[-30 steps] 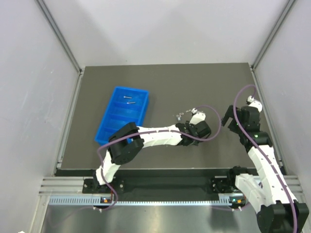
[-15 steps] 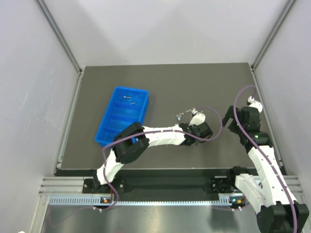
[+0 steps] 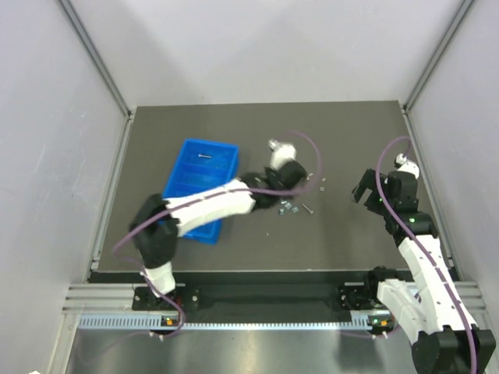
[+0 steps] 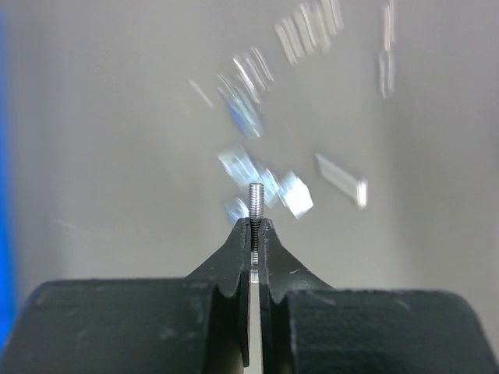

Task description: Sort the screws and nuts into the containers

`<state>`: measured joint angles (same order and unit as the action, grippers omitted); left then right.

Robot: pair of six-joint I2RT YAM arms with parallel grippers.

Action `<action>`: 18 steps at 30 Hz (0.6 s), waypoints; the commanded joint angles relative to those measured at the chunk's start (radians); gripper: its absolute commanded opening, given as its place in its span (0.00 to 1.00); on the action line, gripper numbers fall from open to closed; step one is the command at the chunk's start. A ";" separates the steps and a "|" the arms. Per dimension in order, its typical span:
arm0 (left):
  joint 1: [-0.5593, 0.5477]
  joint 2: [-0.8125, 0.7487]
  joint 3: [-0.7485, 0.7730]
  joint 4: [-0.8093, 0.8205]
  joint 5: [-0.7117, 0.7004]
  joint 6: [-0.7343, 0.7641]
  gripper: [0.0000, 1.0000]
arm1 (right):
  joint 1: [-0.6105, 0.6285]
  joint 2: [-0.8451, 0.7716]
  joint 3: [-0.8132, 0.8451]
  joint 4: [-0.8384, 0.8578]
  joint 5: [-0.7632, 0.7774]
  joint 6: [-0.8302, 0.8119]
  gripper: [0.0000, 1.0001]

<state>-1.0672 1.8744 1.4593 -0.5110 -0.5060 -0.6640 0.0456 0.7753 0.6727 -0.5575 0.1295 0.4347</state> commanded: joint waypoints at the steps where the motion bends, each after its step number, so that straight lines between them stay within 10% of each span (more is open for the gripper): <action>1: 0.159 -0.193 -0.060 0.123 -0.048 0.004 0.01 | 0.005 -0.021 0.005 0.094 -0.091 -0.001 1.00; 15: 0.651 -0.129 -0.140 0.270 -0.103 -0.097 0.01 | 0.005 0.093 0.041 0.148 -0.113 -0.017 1.00; 18: 0.656 -0.093 -0.120 0.270 -0.114 -0.085 0.18 | 0.007 0.102 0.039 0.153 -0.114 -0.019 1.00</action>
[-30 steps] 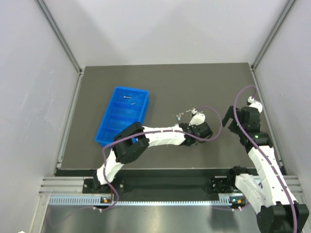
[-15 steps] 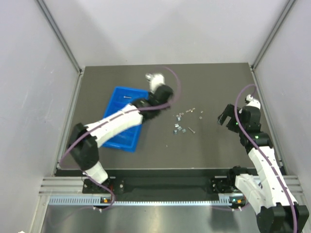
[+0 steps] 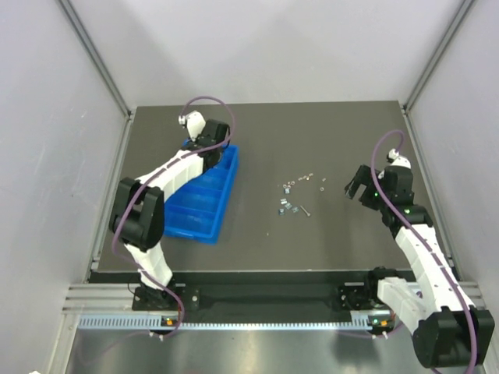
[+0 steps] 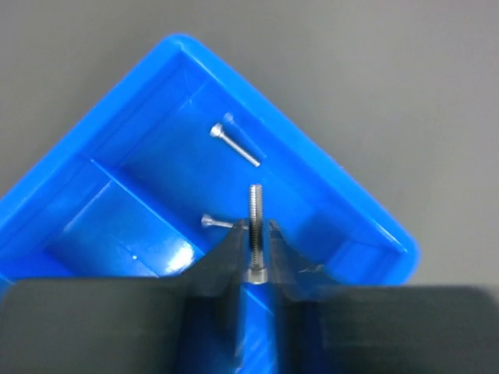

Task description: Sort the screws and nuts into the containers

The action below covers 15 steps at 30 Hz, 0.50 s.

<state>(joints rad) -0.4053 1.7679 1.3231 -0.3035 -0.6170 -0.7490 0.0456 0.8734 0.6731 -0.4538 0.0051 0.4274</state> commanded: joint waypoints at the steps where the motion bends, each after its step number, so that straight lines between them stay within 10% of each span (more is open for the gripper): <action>1: -0.006 0.015 0.019 0.063 -0.003 0.007 0.30 | 0.007 0.004 0.039 0.049 0.010 -0.012 1.00; 4: -0.007 -0.021 0.019 0.055 0.022 0.016 0.61 | 0.005 0.010 0.036 0.041 0.019 -0.015 1.00; 15: -0.443 -0.110 -0.006 0.012 0.098 0.030 0.61 | 0.002 0.038 0.059 -0.017 0.147 0.045 1.00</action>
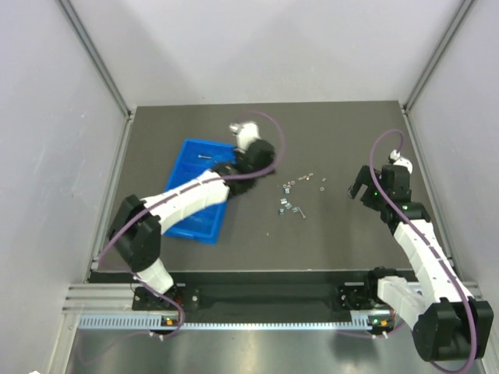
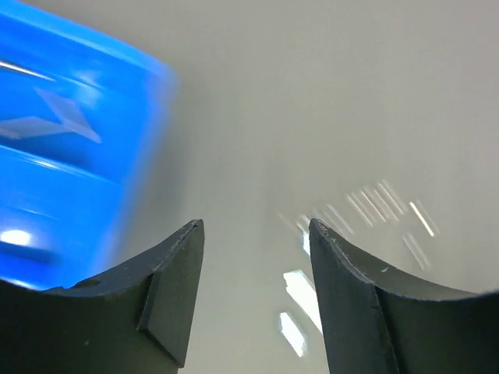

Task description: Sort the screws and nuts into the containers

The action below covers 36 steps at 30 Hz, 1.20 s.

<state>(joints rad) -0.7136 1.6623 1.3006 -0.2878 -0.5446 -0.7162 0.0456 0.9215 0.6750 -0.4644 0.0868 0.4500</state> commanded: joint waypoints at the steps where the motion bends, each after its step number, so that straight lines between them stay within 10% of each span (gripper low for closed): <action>1: -0.203 0.038 0.037 -0.016 0.032 -0.015 0.61 | 0.002 -0.013 0.060 -0.026 0.076 0.021 1.00; 10: -0.424 0.316 0.212 -0.142 0.028 -0.045 0.53 | -0.003 -0.125 0.026 -0.089 0.137 0.012 1.00; 36: -0.434 0.559 0.321 -0.192 -0.055 -0.121 0.38 | -0.004 -0.167 0.017 -0.112 0.146 -0.010 1.00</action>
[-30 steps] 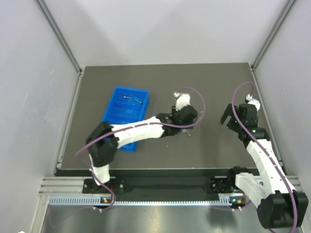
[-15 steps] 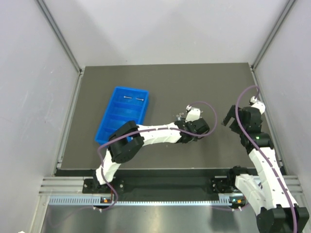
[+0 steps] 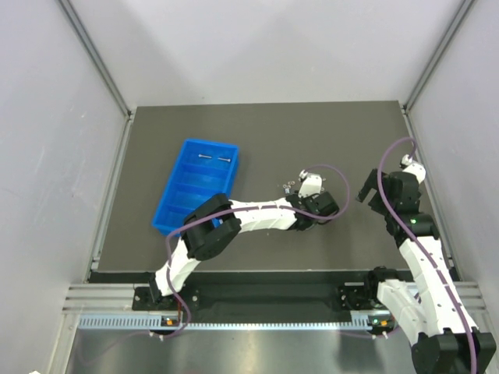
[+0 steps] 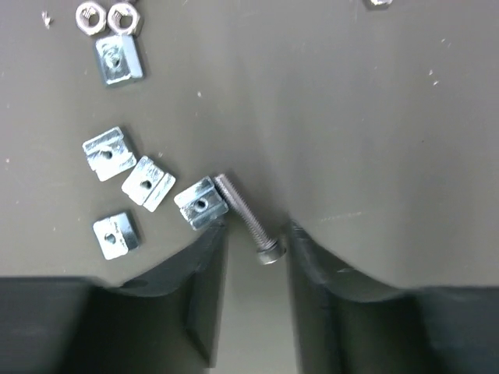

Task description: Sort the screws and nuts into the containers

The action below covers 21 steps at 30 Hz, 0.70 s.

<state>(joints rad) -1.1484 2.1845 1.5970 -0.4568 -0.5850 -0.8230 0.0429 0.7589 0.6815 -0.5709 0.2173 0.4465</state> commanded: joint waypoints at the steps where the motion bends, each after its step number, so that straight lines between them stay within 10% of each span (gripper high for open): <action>1: 0.001 0.040 0.024 -0.023 -0.015 -0.015 0.35 | -0.003 -0.003 0.010 -0.006 0.019 -0.006 1.00; 8: 0.004 0.014 -0.012 0.021 0.007 0.025 0.04 | -0.001 0.003 0.012 -0.006 0.019 0.000 1.00; 21: 0.231 -0.455 -0.199 0.210 0.068 0.125 0.03 | -0.001 0.007 0.023 0.009 0.017 0.029 1.00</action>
<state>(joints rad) -1.0233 1.9221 1.4326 -0.3584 -0.5007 -0.6987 0.0429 0.7624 0.6815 -0.5709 0.2207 0.4572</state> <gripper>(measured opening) 0.070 0.996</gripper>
